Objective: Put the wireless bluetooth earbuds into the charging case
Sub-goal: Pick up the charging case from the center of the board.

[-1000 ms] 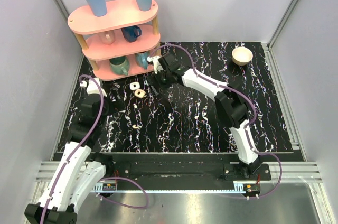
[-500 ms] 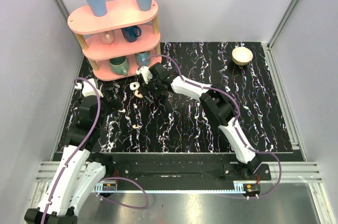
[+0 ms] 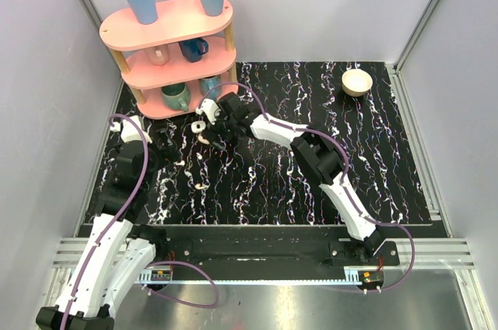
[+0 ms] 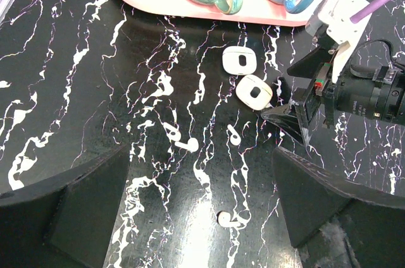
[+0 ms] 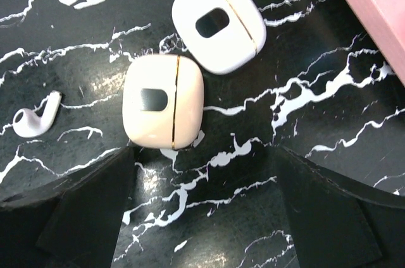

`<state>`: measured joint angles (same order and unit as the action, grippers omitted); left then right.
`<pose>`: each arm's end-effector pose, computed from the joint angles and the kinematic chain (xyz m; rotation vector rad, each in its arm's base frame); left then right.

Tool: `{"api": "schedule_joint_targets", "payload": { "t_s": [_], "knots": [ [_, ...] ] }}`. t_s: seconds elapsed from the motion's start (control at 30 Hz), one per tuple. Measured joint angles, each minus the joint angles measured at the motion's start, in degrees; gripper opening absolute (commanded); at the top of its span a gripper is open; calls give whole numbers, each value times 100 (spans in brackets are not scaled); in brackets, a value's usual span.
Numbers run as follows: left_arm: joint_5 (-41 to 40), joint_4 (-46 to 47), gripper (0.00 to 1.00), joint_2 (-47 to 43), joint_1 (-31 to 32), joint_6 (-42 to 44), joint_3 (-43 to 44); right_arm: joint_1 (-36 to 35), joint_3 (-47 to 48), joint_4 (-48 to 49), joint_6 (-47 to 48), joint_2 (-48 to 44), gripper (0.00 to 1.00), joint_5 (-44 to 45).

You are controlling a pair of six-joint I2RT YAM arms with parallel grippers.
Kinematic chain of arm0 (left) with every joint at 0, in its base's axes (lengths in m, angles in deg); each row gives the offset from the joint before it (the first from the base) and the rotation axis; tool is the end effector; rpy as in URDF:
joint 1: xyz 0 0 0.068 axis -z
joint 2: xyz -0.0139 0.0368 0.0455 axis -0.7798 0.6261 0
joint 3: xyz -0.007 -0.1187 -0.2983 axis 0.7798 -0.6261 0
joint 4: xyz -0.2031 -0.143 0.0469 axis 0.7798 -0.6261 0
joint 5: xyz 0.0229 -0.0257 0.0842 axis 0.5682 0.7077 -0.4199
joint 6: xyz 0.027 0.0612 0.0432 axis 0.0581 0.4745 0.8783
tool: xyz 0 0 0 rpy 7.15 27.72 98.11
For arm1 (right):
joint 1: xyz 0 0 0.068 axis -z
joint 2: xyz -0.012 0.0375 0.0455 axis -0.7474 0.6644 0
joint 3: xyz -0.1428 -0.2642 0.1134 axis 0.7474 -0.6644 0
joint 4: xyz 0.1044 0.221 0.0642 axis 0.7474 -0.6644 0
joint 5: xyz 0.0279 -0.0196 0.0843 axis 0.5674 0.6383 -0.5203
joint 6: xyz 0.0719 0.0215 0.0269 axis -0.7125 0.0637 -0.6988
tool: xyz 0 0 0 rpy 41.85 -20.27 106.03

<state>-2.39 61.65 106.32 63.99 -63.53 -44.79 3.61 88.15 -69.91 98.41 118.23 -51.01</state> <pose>0.1213 -0.0070 0.3072 -0.3416 1.9466 -0.0953 0.4117 0.4348 0.1629 -1.4043 1.8376 0.5158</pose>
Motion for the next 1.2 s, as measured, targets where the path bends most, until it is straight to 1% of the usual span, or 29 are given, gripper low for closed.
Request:
{"api": "schedule_joint_targets", "payload": {
  "t_s": [0.2, 0.27, 0.33, 0.4, 0.5, 0.6, 0.77, 0.8, 0.87, 0.93, 1.0, 1.2],
  "knots": [
    [-24, 0, 99, 0, -2, -2, 0, -28, 0, 188, 50, 7, 99, -116],
    [-24, 0, 99, 0, 0, 0, 0, -55, 68, 181, 46, 48, 97, -127],
    [-24, 0, 99, 0, 0, -2, 0, -98, 295, 146, -7, 197, 94, -66],
    [-24, 0, 99, 0, 0, 0, 0, -146, 761, -11, -120, 444, 91, 13],
    [-24, 0, 99, 0, -2, 0, 0, -190, 1152, -101, -256, 678, 91, 37],
    [-28, 0, 99, 0, 0, 0, 0, -205, 1163, -138, -319, 688, 92, 42],
    [-31, 0, 99, 0, 0, 0, 0, -205, 922, 74, -385, 638, 95, 52],
    [-35, 0, 99, 0, -2, 0, 0, -205, 841, 96, -404, 588, 94, 81],
    [-42, 0, 99, -2, 0, 0, 0, -208, 730, 94, -476, 511, 90, 186],
    [-50, 0, 99, -2, 0, 0, 0, -208, 669, 101, -603, 472, 92, 302],
    [-63, 0, 99, -4, 0, 0, 0, -212, 660, 101, -828, 457, 89, 520],
    [-68, 0, 99, 17, 0, 0, 0, -216, 566, 177, -1453, 411, 88, 988]
  ]
}}
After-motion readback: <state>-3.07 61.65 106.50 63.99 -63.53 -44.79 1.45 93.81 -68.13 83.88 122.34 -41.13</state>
